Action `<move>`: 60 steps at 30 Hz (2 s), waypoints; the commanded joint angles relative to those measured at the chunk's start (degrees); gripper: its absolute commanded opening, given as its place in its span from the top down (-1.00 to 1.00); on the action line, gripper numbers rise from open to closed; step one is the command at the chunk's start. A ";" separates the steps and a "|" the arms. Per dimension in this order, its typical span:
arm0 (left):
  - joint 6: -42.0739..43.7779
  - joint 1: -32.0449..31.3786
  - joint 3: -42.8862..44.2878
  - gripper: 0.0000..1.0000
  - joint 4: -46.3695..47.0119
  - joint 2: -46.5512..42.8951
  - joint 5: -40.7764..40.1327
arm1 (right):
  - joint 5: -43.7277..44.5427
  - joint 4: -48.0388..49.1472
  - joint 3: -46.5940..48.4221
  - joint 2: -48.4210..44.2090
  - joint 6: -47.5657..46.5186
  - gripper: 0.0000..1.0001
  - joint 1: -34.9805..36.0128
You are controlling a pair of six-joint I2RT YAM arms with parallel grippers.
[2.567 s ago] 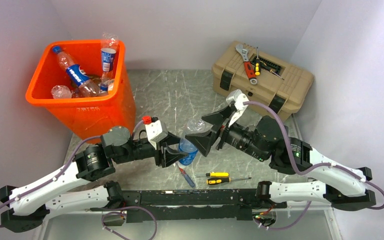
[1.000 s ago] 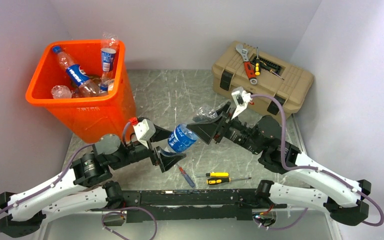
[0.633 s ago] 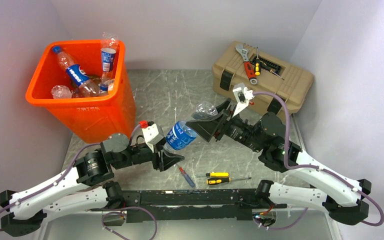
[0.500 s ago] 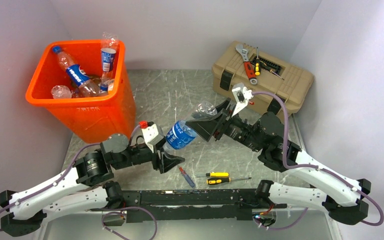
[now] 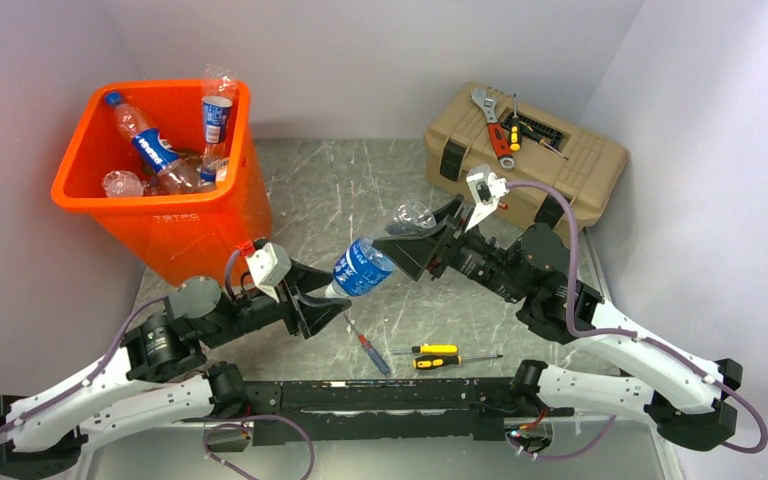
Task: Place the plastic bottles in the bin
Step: Place the plastic bottle in the trash bin.
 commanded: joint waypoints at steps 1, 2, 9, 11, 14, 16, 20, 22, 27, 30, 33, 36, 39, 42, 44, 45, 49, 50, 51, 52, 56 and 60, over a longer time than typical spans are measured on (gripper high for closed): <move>-0.98 -0.13 0.79 -0.04 1.76 -0.62 -1.64 | 0.89 1.54 -0.05 -0.92 -1.23 0.40 -0.09; -1.08 -0.07 0.66 0.15 2.00 -0.63 -1.79 | 0.83 1.64 -0.26 -1.05 -1.20 0.41 -0.09; -0.70 -0.06 0.77 1.00 2.30 -0.15 -0.93 | 0.83 1.13 -0.62 -1.45 -1.05 0.28 -0.10; -0.19 -0.06 1.83 1.00 1.76 0.13 -2.99 | 0.87 -0.48 0.50 -1.06 -1.49 -0.39 -0.09; 2.25 -0.06 7.39 1.00 -1.39 2.27 -11.90 | 4.74 -5.69 2.76 -0.94 -2.88 -0.99 -0.04; 5.08 -0.06 13.99 1.00 -4.96 5.47 -17.41 | 6.39 -7.44 3.03 -1.73 -4.02 -1.00 -0.02; 12.94 -0.06 27.96 1.00 -10.00 13.82 -26.14 | 9.73 -9.65 2.11 -4.71 -5.74 -1.00 -0.02; 18.71 -0.06 37.29 1.00 -11.20 18.69 -31.93 | 11.68 -10.42 1.19 -6.35 -6.34 -1.00 -0.11; 38.47 -0.02 57.23 1.00 -9.68 33.74 -55.63 | 15.08 -11.08 -2.41 -9.71 -6.83 -1.00 -0.09; 47.51 2.80 63.41 1.00 -5.71 38.59 -63.38 | 15.53 -11.41 -3.70 -10.07 -6.65 -1.00 -0.04; 33.16 14.68 75.59 1.00 -28.79 44.57 -59.17 | 14.88 -10.73 -5.08 -9.86 -6.31 -1.00 -0.03; 24.51 27.26 72.83 1.00 -35.21 44.51 -52.70 | 14.09 -9.75 -5.98 -9.32 -6.12 -1.00 -0.07; 15.24 42.11 71.48 1.00 -40.26 45.38 -43.87 | 13.18 -9.56 -6.08 -8.74 -6.04 -1.00 -0.08; 8.75 52.53 67.08 1.00 -39.50 44.71 -38.42 | 11.69 -10.26 -5.63 -8.24 -5.99 -1.00 -0.02; 5.99 56.20 63.27 1.00 -37.86 42.87 -36.89 | 11.34 -10.36 -6.15 -8.23 -5.86 -1.00 -0.08; 5.22 57.60 60.92 1.00 -36.83 42.48 -36.58 | 11.35 -10.37 -6.53 -8.30 -5.81 -1.00 -0.05; 2.89 60.69 50.86 0.99 -31.49 38.90 -37.20 | 11.63 -10.55 -7.37 -8.39 -5.94 -1.00 -0.09; 2.73 60.92 48.85 0.86 -30.38 37.88 -37.12 | 11.78 -10.54 -7.50 -8.48 -6.02 -1.00 -0.09; 2.72 61.00 47.33 0.73 -29.18 37.04 -37.21 | 12.05 -10.43 -7.77 -8.63 -6.08 -1.00 -0.09; 2.69 61.02 46.48 0.58 -28.52 36.45 -37.34 | 12.29 -10.31 -8.11 -8.74 -6.04 -1.00 -0.09; 3.05 60.99 47.26 -0.35 -29.32 36.28 -35.01 | 12.83 -9.92 -9.02 -8.46 -5.80 -1.00 -0.09; 2.66 61.02 48.79 -0.84 -29.35 35.76 -30.56 | 12.89 -9.11 -9.33 -7.74 -5.52 -1.00 -0.10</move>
